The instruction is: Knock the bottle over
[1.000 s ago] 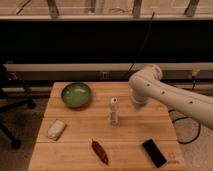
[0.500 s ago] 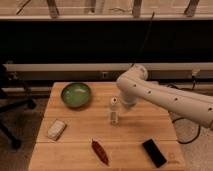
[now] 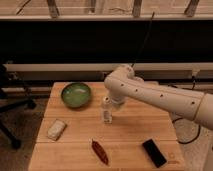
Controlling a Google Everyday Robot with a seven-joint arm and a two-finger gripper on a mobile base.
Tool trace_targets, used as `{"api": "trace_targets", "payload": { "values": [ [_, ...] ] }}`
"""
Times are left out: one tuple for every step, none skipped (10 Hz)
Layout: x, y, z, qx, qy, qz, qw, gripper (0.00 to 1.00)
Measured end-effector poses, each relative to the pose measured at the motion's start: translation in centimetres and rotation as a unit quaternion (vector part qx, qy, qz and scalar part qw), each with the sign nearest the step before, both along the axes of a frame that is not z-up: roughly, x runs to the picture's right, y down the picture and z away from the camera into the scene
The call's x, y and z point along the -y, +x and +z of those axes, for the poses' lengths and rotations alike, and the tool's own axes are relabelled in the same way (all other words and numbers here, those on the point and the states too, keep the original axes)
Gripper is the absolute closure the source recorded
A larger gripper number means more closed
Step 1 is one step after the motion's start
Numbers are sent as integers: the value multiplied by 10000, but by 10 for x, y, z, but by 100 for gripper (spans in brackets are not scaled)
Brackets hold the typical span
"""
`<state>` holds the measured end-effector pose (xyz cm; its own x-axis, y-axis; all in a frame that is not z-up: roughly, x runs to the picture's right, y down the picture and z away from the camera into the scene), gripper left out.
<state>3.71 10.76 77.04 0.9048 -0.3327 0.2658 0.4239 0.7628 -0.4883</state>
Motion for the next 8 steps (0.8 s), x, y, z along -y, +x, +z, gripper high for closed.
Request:
{"api": "trace_targets", "payload": {
  "values": [
    [0,-7,-1,91,12,-64,9999,100],
    [2,-11,-2,154,43,-126,9998,100],
    [4,-20,-5,268,77,-198,9994,100],
    [6,-27,-8,366,99,-258,9989,100],
    [7,-31,-10,449,103,-292,9985,98],
    [9,-34,-13,541,100,-309,9980,93],
    [11,-36,-14,526,104,-292,9981,93],
    [8,-34,-12,459,81,-268,9986,97]
  ]
}}
